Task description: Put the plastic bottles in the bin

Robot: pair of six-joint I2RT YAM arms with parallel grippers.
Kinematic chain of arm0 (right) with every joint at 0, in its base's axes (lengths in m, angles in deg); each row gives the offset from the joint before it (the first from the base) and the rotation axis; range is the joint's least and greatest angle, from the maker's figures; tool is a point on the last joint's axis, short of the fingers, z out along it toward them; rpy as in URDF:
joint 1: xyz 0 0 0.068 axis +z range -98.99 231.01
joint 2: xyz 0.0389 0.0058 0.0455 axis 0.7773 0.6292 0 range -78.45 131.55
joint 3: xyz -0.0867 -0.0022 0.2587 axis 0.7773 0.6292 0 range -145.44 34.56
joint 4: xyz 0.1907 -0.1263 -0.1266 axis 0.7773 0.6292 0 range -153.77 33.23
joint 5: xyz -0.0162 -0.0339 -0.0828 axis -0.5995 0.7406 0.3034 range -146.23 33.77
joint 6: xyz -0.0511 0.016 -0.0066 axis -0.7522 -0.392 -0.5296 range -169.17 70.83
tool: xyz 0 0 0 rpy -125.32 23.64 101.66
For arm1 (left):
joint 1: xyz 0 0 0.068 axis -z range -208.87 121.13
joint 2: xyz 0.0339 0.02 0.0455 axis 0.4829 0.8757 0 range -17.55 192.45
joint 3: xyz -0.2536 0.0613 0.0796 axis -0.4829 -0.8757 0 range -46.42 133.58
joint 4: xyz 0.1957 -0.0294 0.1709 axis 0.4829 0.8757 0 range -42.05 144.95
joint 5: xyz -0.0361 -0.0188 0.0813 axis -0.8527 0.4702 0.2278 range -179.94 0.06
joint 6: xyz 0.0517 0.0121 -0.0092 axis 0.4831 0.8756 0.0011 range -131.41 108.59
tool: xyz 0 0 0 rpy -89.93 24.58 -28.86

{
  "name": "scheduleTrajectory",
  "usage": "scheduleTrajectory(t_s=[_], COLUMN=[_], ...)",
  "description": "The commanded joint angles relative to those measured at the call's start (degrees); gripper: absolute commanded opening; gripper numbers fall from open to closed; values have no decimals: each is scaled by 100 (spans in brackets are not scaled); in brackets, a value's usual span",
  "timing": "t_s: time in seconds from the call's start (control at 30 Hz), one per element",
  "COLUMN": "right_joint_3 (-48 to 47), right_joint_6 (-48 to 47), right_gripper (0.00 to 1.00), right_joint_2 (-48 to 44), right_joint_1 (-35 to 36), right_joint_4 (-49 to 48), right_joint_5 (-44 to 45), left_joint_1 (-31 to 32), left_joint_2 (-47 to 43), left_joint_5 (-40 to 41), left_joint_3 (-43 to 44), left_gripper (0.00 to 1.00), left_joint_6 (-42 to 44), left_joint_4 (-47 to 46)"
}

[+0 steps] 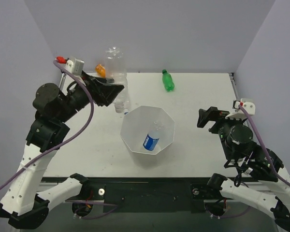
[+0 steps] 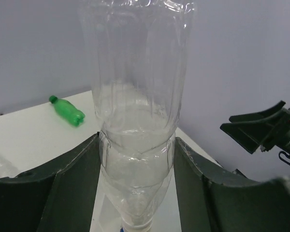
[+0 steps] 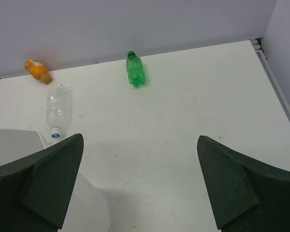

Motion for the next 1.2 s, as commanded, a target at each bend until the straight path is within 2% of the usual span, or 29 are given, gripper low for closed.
scheduleTrajectory(t_s=[0.0, 0.13, 0.3, 0.37, 0.4, 0.6, 0.7, 0.8, 0.83, 0.97, 1.03, 1.1, 1.17], right_joint_3=[281, 264, 211, 132, 88, 105, 97, 96, 88, 53, 44, 9, 9], right_joint_6=[259, 444, 418, 392, 383, 348, 312, 356, 348, 330, 339, 339, 339], right_gripper=[96, 96, 96, 96, 96, 96, 95, 95, 95, 95, 95, 95, 95], right_joint_2=[-418, -462, -296, -164, -120, 13, -22, -23, -23, 100, 171, 241, 302], right_joint_1=[-42, -42, -42, -42, -42, -42, -59, -50, -59, -59, -50, -50, -59], right_joint_4=[-430, -246, -360, -386, -377, -421, -395, -395, -395, -316, -307, -290, -272], right_joint_5=[-116, -72, -186, -221, -247, -204, -186, -142, -151, -133, -151, -160, -142], left_joint_1=[555, 1197, 1856, 1997, 2050, 2086, 1981, 1333, 1147, -370, -1030, -1436, -1604], left_joint_2=[-124, -661, -820, -767, -758, -828, -802, -619, -539, 67, 602, 1522, 2068], left_joint_5=[-364, -76, 479, 803, 900, 1437, 2084, 2088, 1844, 1316, 1131, 1077, 1033], left_joint_3=[-1055, -2187, -2734, -2673, -2586, -2287, -2059, -1900, -1813, -1514, -1199, -664, -180], left_gripper=[32, 34, 37, 60, 92, 94, 94, 94, 94, 95, 95, 95, 95], left_joint_6=[-46, -442, -540, -435, -390, -109, 146, 322, 296, -133, -493, -662, -662], left_joint_4=[-723, -1542, -1807, -1510, -1413, -1052, -588, -305, -218, 142, 554, 1150, 1504])
